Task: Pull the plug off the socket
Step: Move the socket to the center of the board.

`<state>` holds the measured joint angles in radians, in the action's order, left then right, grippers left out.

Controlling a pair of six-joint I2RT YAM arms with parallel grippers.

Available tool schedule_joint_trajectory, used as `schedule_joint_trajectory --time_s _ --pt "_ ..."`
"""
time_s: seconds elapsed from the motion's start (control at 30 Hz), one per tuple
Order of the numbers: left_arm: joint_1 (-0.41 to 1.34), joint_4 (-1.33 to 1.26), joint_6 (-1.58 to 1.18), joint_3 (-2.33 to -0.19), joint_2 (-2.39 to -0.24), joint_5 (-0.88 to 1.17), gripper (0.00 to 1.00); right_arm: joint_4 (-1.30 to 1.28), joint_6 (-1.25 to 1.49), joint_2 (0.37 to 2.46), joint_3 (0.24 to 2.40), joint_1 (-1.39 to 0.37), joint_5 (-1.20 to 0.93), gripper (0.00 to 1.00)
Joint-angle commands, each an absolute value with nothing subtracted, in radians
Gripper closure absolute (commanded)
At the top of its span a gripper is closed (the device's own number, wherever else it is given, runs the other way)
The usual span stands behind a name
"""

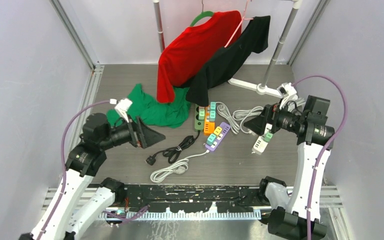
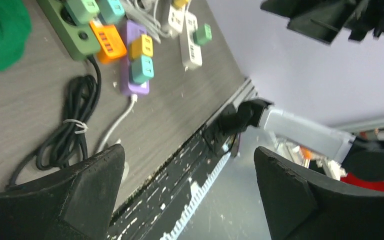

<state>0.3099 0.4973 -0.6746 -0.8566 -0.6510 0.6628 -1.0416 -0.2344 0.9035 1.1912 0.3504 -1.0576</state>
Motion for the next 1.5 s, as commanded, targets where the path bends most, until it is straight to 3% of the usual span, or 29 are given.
schedule_joint_trajectory --time_s 0.0,0.13,0.27,0.6,0.8,1.03,1.37,1.47 --pt "0.542 0.405 -0.672 -0.808 -0.663 0.478 0.00 -0.972 -0.406 0.912 1.063 0.354 -1.055 0.00" --pt "0.792 0.394 -0.614 -0.781 -0.729 0.241 0.02 -0.841 -0.366 0.907 0.937 0.354 -1.033 0.00" --pt "0.927 0.369 -0.525 -0.775 -0.857 0.046 0.06 -0.799 -0.376 0.891 0.878 0.354 -1.010 0.00" --pt "0.954 0.314 -0.410 -0.991 -1.379 0.032 0.12 -0.808 -0.405 0.920 0.861 0.355 -0.913 0.00" --pt "0.994 0.208 -0.297 -1.087 -1.556 -0.031 0.12 -0.820 -0.423 0.920 0.856 0.354 -0.878 0.00" --pt "0.996 0.249 -0.285 -1.235 -1.717 -0.044 0.28 -0.816 -0.425 0.937 0.852 0.356 -0.865 0.00" --pt "0.997 0.245 -0.317 -1.312 -1.816 0.001 0.65 -0.818 -0.427 0.955 0.854 0.357 -0.854 0.00" --pt "0.997 0.252 -0.317 -1.330 -1.833 0.011 0.67 -0.818 -0.427 0.957 0.854 0.357 -0.854 0.00"
